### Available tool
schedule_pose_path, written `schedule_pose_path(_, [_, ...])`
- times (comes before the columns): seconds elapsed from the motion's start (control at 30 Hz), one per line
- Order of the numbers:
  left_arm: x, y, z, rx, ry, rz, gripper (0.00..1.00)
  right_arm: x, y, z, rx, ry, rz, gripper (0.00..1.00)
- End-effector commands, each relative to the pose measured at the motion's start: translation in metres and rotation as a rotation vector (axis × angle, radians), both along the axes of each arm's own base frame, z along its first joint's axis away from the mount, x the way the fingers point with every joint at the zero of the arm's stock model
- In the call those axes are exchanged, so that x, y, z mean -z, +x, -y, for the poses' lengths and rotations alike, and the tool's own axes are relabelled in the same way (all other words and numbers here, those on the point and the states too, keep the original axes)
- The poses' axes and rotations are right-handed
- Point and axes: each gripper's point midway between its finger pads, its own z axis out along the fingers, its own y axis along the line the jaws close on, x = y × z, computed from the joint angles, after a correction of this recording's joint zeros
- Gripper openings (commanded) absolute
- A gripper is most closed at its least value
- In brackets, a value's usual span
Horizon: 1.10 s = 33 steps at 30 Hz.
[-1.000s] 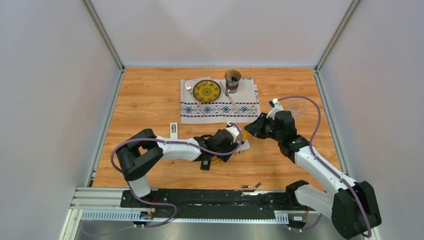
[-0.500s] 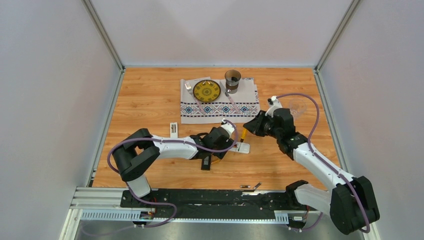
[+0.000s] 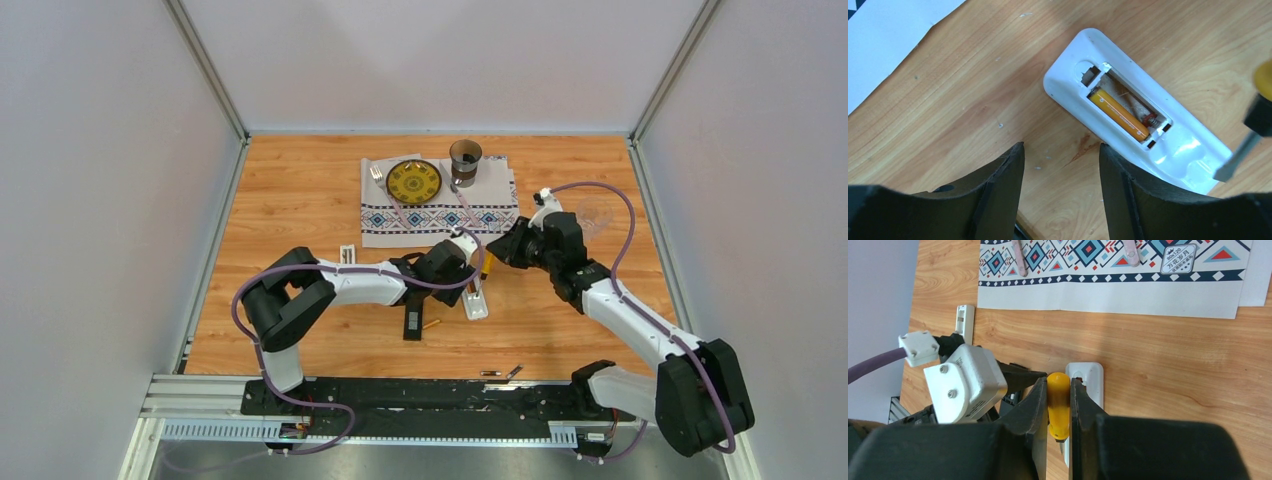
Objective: Unload the batteries from the remote control
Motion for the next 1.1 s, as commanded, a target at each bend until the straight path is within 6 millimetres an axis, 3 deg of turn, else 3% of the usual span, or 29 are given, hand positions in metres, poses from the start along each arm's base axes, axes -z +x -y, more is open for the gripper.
schedule_pose_path(0.0, [-0.018, -0.007, 0.009, 0.013, -0.101, -0.009, 0.63, -0.022, 0.024, 0.003, 0.056, 0.010, 0.091, 0.00])
schedule_pose_path(0.03, [-0.028, -0.007, 0.013, 0.010, -0.145, 0.003, 0.63, -0.019, 0.026, 0.004, 0.067, 0.005, 0.084, 0.00])
schedule_pose_path(0.27, [-0.025, -0.030, 0.011, 0.043, -0.201, -0.054, 0.47, -0.015, 0.043, 0.007, 0.121, -0.011, 0.092, 0.00])
schedule_pose_path(0.4, [-0.021, -0.034, 0.014, 0.056, -0.206, -0.070, 0.35, -0.012, 0.050, 0.004, 0.124, -0.006, 0.092, 0.00])
schedule_pose_path(0.5, [-0.022, -0.035, 0.015, 0.058, -0.214, -0.072, 0.33, -0.011, 0.054, 0.002, 0.127, -0.006, 0.092, 0.00])
schedule_pose_path(0.67, [-0.051, -0.032, 0.015, 0.066, -0.264, -0.024, 0.42, -0.015, 0.053, -0.008, 0.073, 0.009, 0.091, 0.00])
schedule_pose_path(0.9, [-0.113, -0.029, 0.014, 0.093, -0.422, 0.032, 0.64, -0.054, 0.030, -0.025, -0.044, 0.071, 0.140, 0.00])
schedule_pose_path(1.07, [-0.151, -0.029, 0.025, 0.160, -0.532, 0.046, 0.66, -0.073, 0.011, -0.032, -0.086, 0.122, 0.133, 0.00])
